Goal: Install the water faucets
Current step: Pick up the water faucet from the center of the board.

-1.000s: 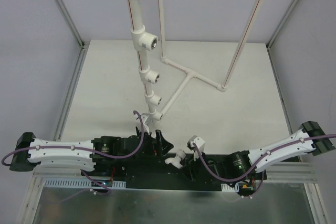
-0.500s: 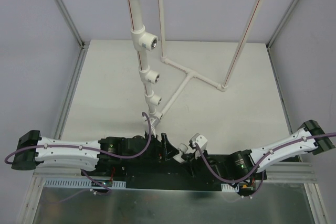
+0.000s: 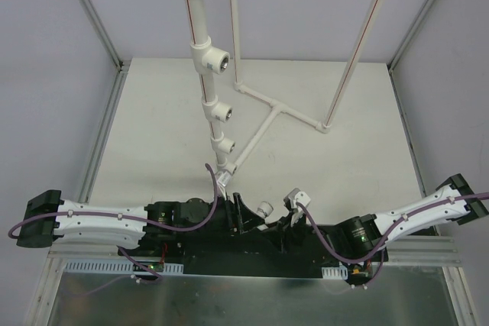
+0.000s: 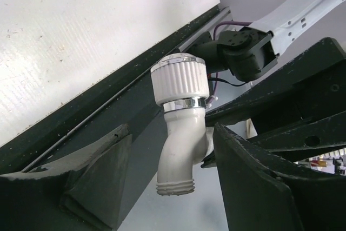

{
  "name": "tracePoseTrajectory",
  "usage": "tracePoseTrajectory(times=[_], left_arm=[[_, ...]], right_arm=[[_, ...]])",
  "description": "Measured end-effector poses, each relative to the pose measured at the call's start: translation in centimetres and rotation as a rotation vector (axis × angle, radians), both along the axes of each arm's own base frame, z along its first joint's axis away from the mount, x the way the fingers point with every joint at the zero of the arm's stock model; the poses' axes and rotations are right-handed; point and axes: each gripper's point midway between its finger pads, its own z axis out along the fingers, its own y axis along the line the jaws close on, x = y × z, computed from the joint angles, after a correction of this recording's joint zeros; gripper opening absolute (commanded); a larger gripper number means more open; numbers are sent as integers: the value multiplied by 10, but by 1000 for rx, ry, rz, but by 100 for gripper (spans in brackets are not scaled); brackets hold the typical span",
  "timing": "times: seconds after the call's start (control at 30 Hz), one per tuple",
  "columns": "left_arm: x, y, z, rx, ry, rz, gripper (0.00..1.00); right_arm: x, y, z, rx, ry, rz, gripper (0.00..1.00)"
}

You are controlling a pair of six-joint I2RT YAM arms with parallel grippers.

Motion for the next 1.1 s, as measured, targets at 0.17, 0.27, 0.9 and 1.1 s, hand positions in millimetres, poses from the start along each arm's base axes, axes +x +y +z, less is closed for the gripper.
tracePoseTrajectory(times=[0.17, 0.27, 0.9, 1.1], left_arm=[[0, -3, 7, -40, 2, 0, 49], [0, -5, 12, -59, 4, 0, 32], [-3, -3, 25, -109, -21, -24, 0], [3, 4, 27, -116, -30, 13, 0]], right_arm=[[0, 1, 0, 1, -2, 2, 0], [0, 1, 0, 0, -4, 0, 0], [-1, 2, 3, 33, 4, 1, 49], [0, 1, 14, 88, 15, 0, 53]])
